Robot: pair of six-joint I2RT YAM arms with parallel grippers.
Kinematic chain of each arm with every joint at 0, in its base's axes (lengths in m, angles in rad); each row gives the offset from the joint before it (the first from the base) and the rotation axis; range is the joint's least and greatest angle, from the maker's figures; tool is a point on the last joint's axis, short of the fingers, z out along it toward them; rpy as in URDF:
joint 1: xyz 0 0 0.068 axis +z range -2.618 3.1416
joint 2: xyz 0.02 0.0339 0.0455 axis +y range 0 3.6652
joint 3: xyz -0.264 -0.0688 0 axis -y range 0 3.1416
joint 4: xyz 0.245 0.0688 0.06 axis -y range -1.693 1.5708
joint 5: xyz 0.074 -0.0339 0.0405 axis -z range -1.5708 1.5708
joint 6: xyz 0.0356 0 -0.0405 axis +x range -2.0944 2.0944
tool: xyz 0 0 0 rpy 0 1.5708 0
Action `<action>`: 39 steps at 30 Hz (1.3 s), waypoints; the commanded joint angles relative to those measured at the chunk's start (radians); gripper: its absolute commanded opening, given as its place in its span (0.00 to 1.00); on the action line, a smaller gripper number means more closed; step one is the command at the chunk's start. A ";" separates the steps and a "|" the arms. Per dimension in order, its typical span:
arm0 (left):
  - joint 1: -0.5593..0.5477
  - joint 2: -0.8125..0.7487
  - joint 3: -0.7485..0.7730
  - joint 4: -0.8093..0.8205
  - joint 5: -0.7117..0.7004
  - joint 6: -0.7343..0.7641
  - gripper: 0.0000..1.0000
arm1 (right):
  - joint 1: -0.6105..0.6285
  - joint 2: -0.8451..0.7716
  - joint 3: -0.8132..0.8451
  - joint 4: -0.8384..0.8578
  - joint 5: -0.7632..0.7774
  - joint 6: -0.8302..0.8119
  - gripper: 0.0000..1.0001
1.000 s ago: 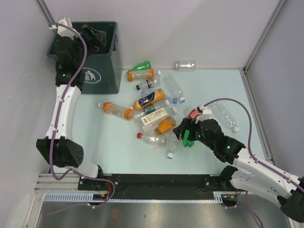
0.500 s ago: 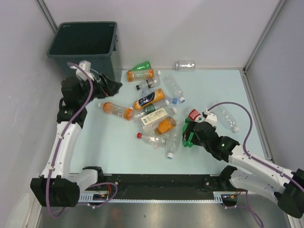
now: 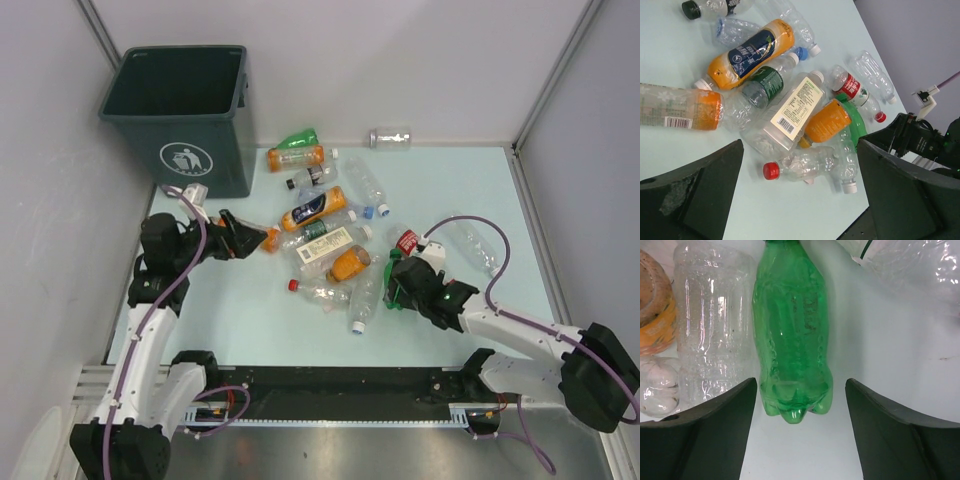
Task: Put the plastic bottles in the bin
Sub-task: Pick up the plastic bottle at the center of the board.
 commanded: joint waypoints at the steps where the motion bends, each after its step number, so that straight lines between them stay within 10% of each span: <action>1: 0.001 -0.008 -0.007 0.016 0.026 0.026 1.00 | -0.009 0.020 0.001 0.075 0.033 0.018 0.75; 12: 0.001 -0.019 -0.004 -0.021 -0.024 0.029 1.00 | -0.012 0.123 0.001 0.125 0.004 0.006 0.68; 20: 0.001 -0.016 -0.017 -0.004 -0.006 0.014 1.00 | 0.017 0.079 0.001 0.092 0.009 -0.006 0.44; 27: 0.001 0.009 -0.040 0.074 0.081 -0.029 1.00 | 0.055 -0.061 -0.001 0.053 -0.013 -0.031 0.27; 39: -0.106 0.001 -0.073 0.178 0.169 -0.097 1.00 | 0.118 -0.410 -0.001 0.081 -0.083 -0.140 0.27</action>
